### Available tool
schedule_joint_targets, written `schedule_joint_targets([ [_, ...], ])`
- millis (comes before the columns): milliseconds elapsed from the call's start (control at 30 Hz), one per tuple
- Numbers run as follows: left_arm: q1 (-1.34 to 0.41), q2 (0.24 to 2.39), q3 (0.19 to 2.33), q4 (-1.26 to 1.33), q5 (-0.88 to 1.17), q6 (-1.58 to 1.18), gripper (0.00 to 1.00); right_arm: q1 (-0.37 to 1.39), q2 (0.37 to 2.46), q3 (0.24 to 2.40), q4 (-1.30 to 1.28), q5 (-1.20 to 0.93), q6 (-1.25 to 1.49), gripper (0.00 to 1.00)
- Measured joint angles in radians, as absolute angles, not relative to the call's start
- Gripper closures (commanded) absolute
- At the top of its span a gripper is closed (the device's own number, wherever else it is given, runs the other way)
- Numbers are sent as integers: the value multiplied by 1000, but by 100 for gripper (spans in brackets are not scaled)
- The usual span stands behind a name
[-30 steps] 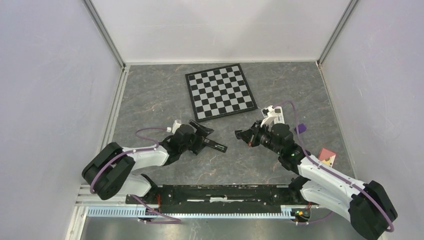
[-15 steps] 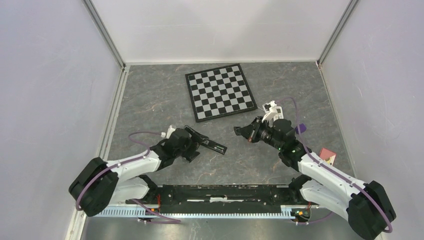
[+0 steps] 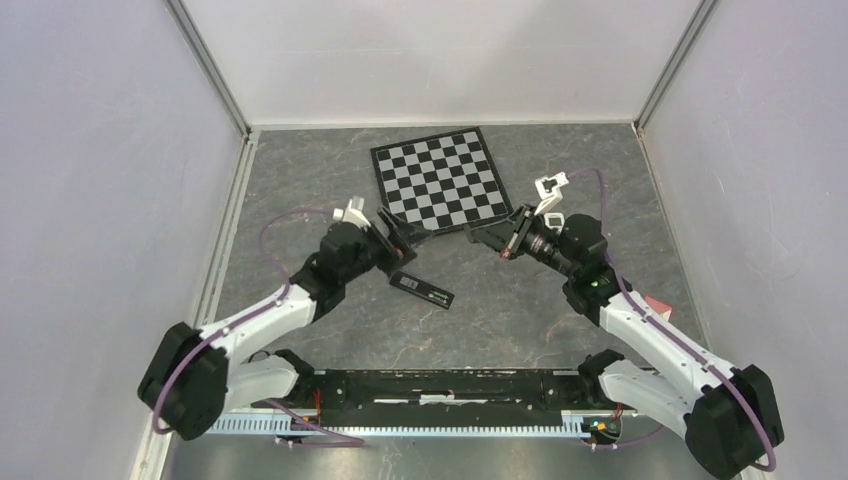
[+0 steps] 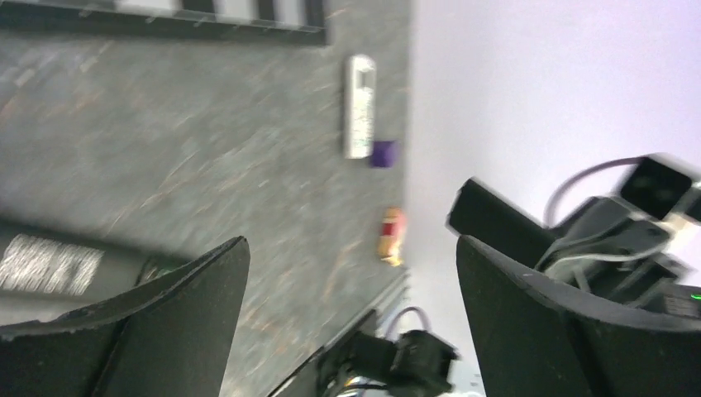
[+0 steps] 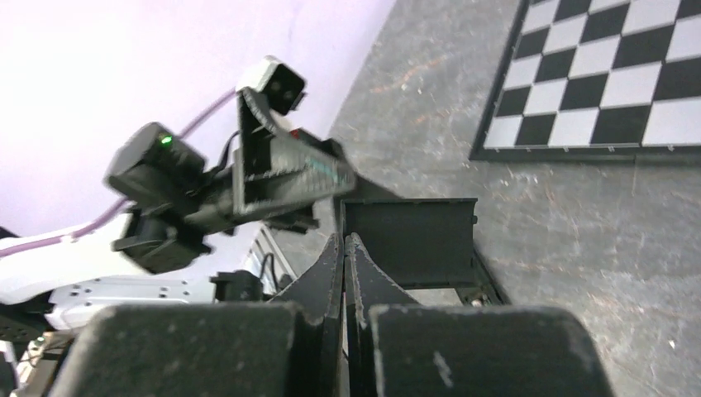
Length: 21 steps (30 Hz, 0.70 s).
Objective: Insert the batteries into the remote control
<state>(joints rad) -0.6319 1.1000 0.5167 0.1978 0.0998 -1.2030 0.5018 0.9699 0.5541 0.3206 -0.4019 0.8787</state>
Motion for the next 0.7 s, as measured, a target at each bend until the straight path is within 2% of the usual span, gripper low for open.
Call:
schedule_joint_targets([
  [167, -476, 1314, 521, 652, 332, -1340, 0, 435, 958, 588, 400, -463, 967, 100],
  [333, -478, 1522, 588, 1005, 463, -1543, 0, 397, 965, 590, 597, -505, 1154, 100],
  [700, -565, 1563, 803, 1243, 526, -1681, 2, 395, 965, 622, 797, -493, 1368, 100],
])
